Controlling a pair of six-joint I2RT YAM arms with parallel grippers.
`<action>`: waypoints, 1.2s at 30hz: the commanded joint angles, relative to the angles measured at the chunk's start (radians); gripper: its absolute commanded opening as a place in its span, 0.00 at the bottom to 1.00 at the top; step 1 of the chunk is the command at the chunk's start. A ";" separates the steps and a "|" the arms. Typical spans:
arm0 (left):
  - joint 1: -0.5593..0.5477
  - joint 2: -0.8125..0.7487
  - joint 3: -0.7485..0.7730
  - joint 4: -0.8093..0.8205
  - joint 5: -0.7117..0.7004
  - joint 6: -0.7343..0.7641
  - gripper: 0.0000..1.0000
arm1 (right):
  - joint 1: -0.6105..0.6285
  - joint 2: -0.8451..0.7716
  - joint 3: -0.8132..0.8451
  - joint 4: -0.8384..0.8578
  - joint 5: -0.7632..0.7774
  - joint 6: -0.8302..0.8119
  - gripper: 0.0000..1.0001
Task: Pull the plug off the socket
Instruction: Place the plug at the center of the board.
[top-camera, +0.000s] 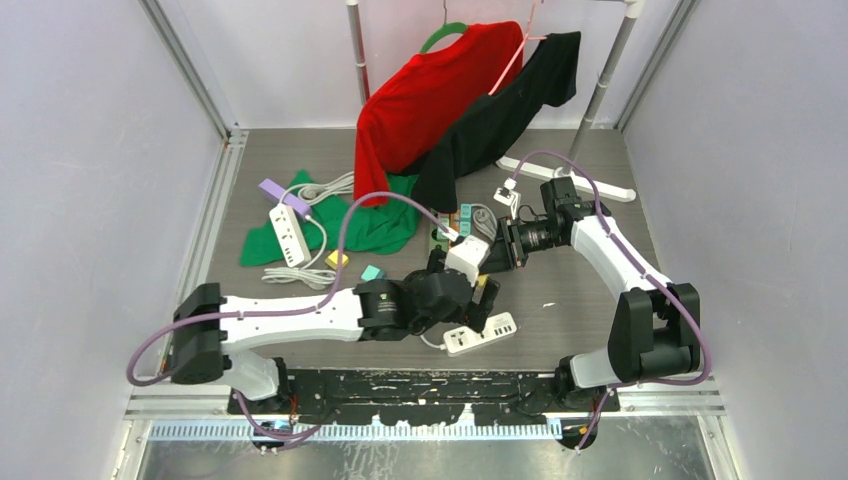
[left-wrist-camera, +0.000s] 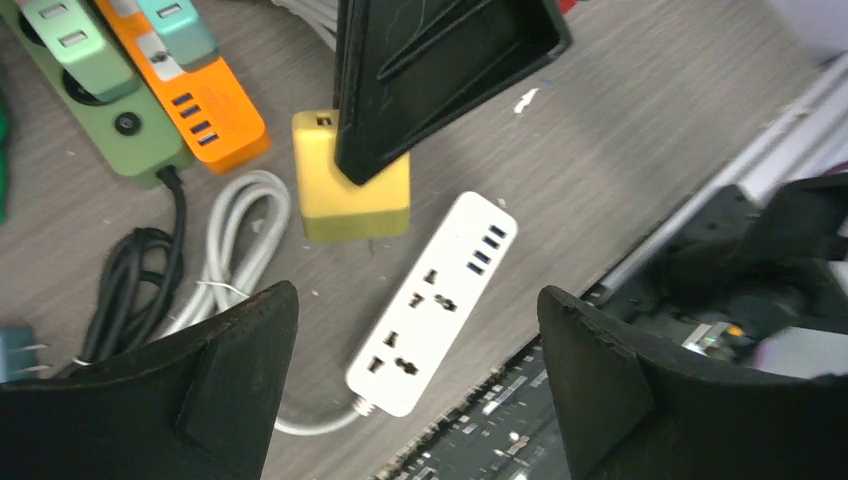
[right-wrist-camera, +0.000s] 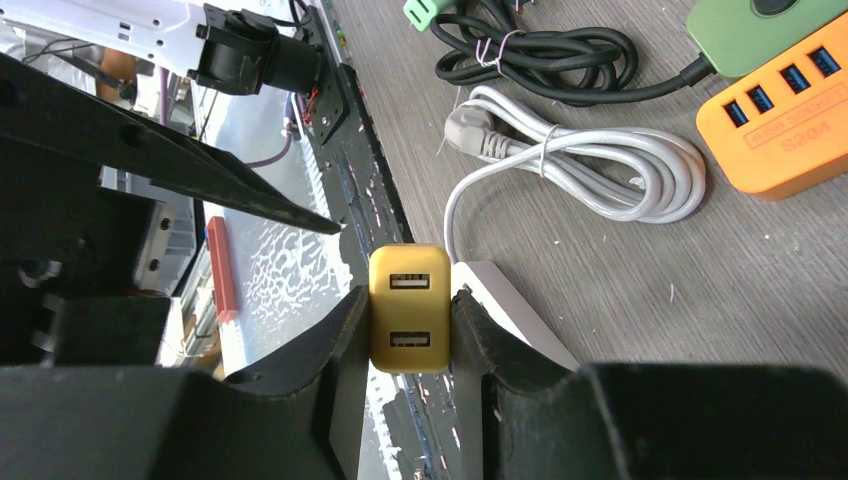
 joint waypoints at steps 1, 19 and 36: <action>0.000 0.080 0.105 -0.074 -0.138 0.099 0.88 | -0.001 -0.004 0.027 0.014 -0.044 0.011 0.06; 0.045 0.268 0.261 -0.092 -0.186 0.157 0.45 | -0.002 -0.006 0.023 0.016 -0.053 0.011 0.07; 0.049 0.018 -0.057 0.012 -0.084 0.137 0.00 | -0.015 -0.052 0.039 -0.176 -0.033 -0.396 1.00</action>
